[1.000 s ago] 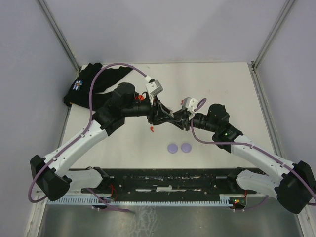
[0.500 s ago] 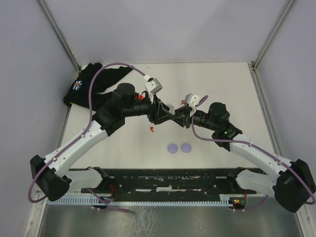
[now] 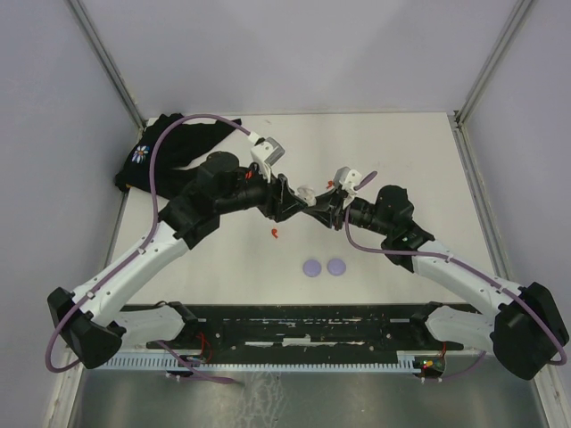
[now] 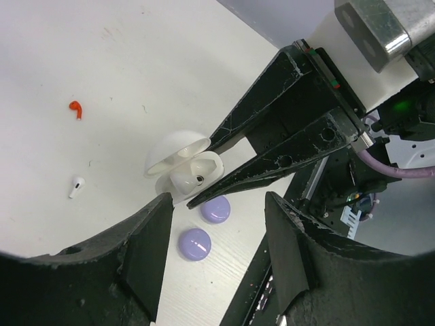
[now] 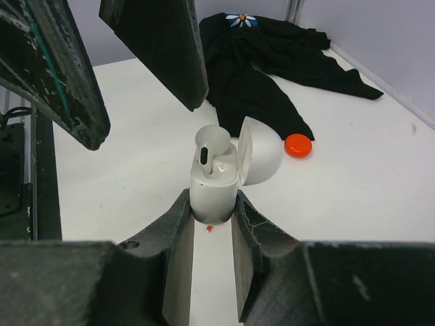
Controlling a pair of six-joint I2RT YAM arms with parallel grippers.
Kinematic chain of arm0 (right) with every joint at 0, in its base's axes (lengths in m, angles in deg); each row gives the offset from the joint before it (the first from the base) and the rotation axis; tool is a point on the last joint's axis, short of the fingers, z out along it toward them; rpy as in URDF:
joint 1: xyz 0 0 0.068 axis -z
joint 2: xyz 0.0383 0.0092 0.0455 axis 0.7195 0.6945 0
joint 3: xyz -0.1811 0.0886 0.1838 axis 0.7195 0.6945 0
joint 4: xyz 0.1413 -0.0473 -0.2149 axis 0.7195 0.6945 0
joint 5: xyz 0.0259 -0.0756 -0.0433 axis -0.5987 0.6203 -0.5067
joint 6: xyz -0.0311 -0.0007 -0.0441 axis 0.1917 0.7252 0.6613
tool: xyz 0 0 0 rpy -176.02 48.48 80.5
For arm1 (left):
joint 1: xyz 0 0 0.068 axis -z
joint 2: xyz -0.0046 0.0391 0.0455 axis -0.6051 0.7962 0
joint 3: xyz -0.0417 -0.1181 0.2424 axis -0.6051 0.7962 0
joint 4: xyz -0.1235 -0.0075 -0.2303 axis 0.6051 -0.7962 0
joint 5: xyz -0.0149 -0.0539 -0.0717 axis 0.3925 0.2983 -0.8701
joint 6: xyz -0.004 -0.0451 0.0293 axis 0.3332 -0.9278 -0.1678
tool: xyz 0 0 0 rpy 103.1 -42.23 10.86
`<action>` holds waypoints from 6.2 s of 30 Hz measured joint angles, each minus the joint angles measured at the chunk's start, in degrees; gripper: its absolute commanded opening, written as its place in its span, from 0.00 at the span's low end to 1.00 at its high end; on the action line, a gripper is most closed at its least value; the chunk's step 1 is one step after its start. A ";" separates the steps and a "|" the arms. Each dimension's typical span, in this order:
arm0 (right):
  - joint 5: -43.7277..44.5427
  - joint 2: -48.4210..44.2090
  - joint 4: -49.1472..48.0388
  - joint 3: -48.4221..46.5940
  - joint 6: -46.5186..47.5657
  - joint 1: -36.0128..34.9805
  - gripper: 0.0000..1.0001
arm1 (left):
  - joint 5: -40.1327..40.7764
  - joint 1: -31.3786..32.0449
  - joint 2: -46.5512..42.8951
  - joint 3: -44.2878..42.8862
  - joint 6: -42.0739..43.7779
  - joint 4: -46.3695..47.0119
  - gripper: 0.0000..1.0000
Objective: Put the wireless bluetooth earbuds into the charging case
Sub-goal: Place the earbud in the charging case, then pick up the earbud from the center of the board.
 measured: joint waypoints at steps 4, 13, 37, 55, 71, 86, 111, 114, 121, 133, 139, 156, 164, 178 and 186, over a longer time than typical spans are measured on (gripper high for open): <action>0.00 0.00 -0.70 0.00 -0.44 0.09 0.02 | 0.20 -0.20 0.17 0.00 -1.49 0.20 0.63; -0.26 -0.02 -1.07 0.00 -0.83 0.31 0.02 | -1.33 -0.26 2.60 0.00 -4.68 1.44 0.63; -6.03 0.66 -5.33 0.15 -7.26 0.70 0.02 | -7.08 -0.70 3.54 -0.87 -4.44 4.44 0.62; -9.73 5.38 -15.34 0.33 -16.63 0.83 0.02 | -8.85 -0.68 2.73 -1.88 0.79 3.10 0.63; -8.57 5.51 -16.83 0.33 -16.48 1.16 0.02 | -2.89 -0.68 2.62 -6.25 1.55 -0.31 0.65; 6.71 -2.73 -5.55 6.47 -6.97 4.98 0.02 | 14.03 -1.95 6.25 -6.86 1.09 -4.72 0.69; 18.58 -13.75 13.16 9.29 2.80 4.98 0.02 | 12.63 -2.14 49.77 -29.88 24.72 -19.39 0.62; 18.93 -14.25 14.43 9.29 3.08 4.98 0.02 | 12.68 -2.14 54.38 -34.58 27.56 -22.43 0.61; 19.78 -16.76 17.00 9.29 3.54 5.14 0.02 | 14.95 -2.14 61.26 -39.93 31.63 -27.28 0.57; 20.70 -19.54 20.35 9.35 3.69 5.20 0.02 | 16.81 -2.14 67.56 -45.13 33.38 -30.69 0.40; 20.83 -19.96 20.92 9.35 3.69 5.20 0.02 | 16.85 -2.14 68.06 -45.97 33.57 -30.93 0.23; 18.82 -16.87 16.09 9.51 2.54 5.25 0.02 | 18.47 -3.67 58.25 -31.56 26.67 -25.22 0.13; 14.47 -12.79 9.97 9.53 0.39 5.25 0.02 | 19.78 -5.40 42.58 -21.66 17.22 -16.44 0.13; 5.11 -7.52 -2.69 9.14 -3.04 5.25 0.02 | 18.80 -5.35 16.11 -14.58 0.46 -4.74 0.13; 0.59 -3.21 -11.58 7.13 -4.87 5.25 0.02 | 15.32 -3.76 7.74 -8.79 -7.50 2.67 0.14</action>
